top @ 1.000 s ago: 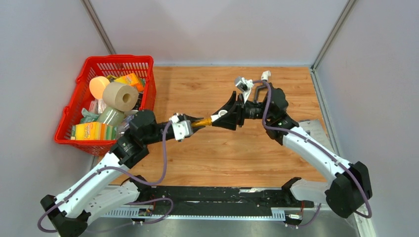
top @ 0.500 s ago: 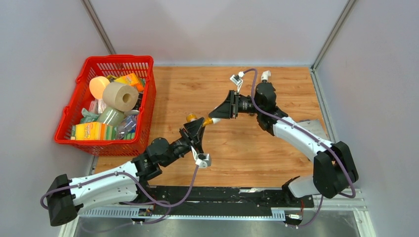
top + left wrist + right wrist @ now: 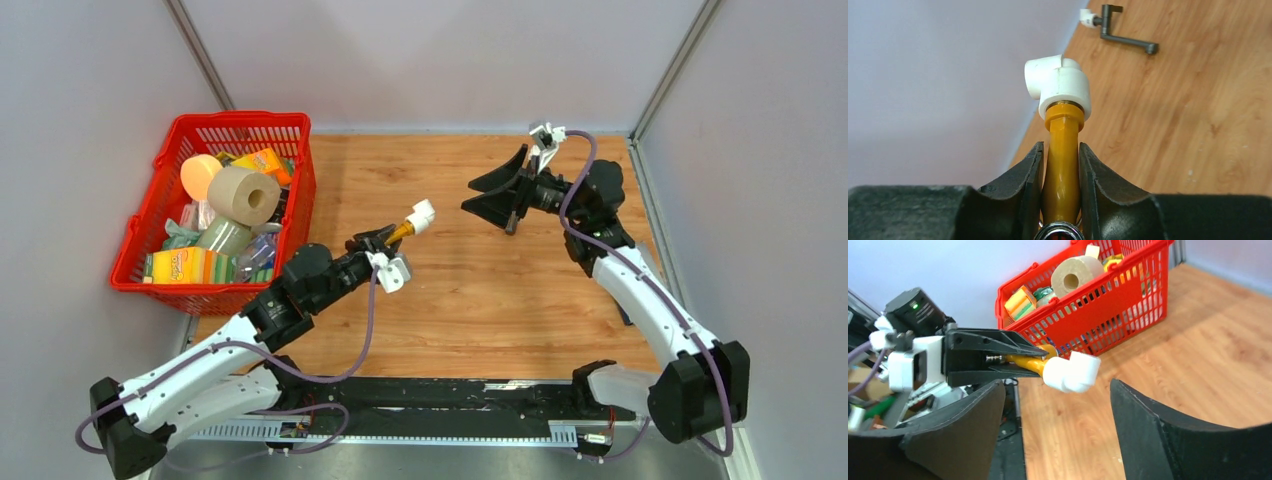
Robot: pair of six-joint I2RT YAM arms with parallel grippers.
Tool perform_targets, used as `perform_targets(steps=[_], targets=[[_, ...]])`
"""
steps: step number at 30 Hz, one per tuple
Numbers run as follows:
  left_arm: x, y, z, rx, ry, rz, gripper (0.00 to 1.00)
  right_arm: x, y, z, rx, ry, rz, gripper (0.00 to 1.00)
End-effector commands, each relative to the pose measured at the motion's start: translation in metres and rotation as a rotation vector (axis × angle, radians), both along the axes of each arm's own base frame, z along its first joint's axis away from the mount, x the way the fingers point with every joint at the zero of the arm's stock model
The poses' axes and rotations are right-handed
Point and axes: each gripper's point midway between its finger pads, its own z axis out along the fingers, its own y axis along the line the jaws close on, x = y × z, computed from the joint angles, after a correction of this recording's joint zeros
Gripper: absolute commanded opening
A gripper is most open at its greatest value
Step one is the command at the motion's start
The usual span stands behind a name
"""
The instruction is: Install the water faucets
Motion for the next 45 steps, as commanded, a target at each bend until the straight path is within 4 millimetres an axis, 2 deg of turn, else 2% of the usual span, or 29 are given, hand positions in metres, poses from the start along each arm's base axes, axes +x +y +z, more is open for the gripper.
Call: perform_targets(steps=[1,4,5,6,7,8,9,10,14,16,18,23,31,33,37,40,43,44,45], targets=[[-0.020,-0.007,0.007,-0.161,0.212,-0.111,0.00,-0.015,-0.009,0.034,-0.019,-0.308,-0.015,0.84],[-0.020,-0.005,0.012,-0.226,0.288,-0.139,0.00,-0.025,-0.012,0.036,-0.034,-0.431,-0.008,0.89],[-0.028,-0.013,0.011,-0.255,0.357,-0.197,0.00,-0.029,-0.013,0.037,-0.038,-0.482,-0.006,0.89],[-0.021,-0.008,0.016,-0.290,0.383,-0.184,0.00,-0.035,-0.014,0.034,-0.046,-0.524,0.004,0.89],[-0.026,-0.014,0.015,-0.316,0.454,-0.230,0.00,-0.036,-0.014,0.028,-0.061,-0.569,-0.004,0.89],[-0.019,-0.010,0.022,-0.350,0.475,-0.221,0.00,-0.038,-0.013,0.025,-0.069,-0.599,-0.006,0.91],[-0.026,-0.018,0.023,-0.371,0.558,-0.287,0.00,-0.041,-0.011,0.021,-0.083,-0.633,0.003,0.91],[-0.022,-0.015,0.027,-0.408,0.603,-0.288,0.00,-0.045,-0.008,0.017,-0.097,-0.656,0.013,0.90],[-0.034,-0.029,0.041,-0.443,0.760,-0.455,0.00,-0.060,0.001,0.005,-0.143,-0.820,0.045,0.90],[-0.038,-0.037,0.042,-0.435,0.825,-0.517,0.00,-0.073,0.006,0.004,-0.144,-0.916,0.073,0.91],[-0.045,-0.040,0.050,-0.437,0.854,-0.571,0.00,-0.078,0.011,0.001,-0.151,-0.992,0.071,0.92],[-0.056,-0.040,0.061,-0.436,0.874,-0.627,0.00,-0.079,0.018,-0.005,-0.156,-1.025,0.104,0.93],[-0.063,-0.040,0.066,-0.446,0.891,-0.661,0.00,-0.079,0.038,-0.017,-0.162,-0.994,0.162,0.86],[-0.063,-0.040,0.067,-0.447,0.885,-0.657,0.00,-0.079,0.041,-0.020,-0.163,-0.980,0.174,0.82],[-0.061,-0.037,0.068,-0.430,0.852,-0.637,0.00,-0.076,0.045,-0.021,-0.160,-0.910,0.184,0.59],[-0.054,-0.034,0.068,-0.428,0.798,-0.578,0.00,-0.082,0.047,-0.020,-0.143,-0.840,0.226,0.41],[-0.039,-0.025,0.064,-0.413,0.683,-0.464,0.00,-0.083,0.049,-0.017,-0.127,-0.742,0.245,0.29],[-0.040,-0.026,0.059,-0.391,0.647,-0.448,0.00,-0.083,0.051,-0.015,-0.120,-0.695,0.251,0.22],[-0.029,-0.018,0.064,-0.368,0.511,-0.374,0.00,-0.082,0.052,-0.011,-0.112,-0.637,0.253,0.16]])
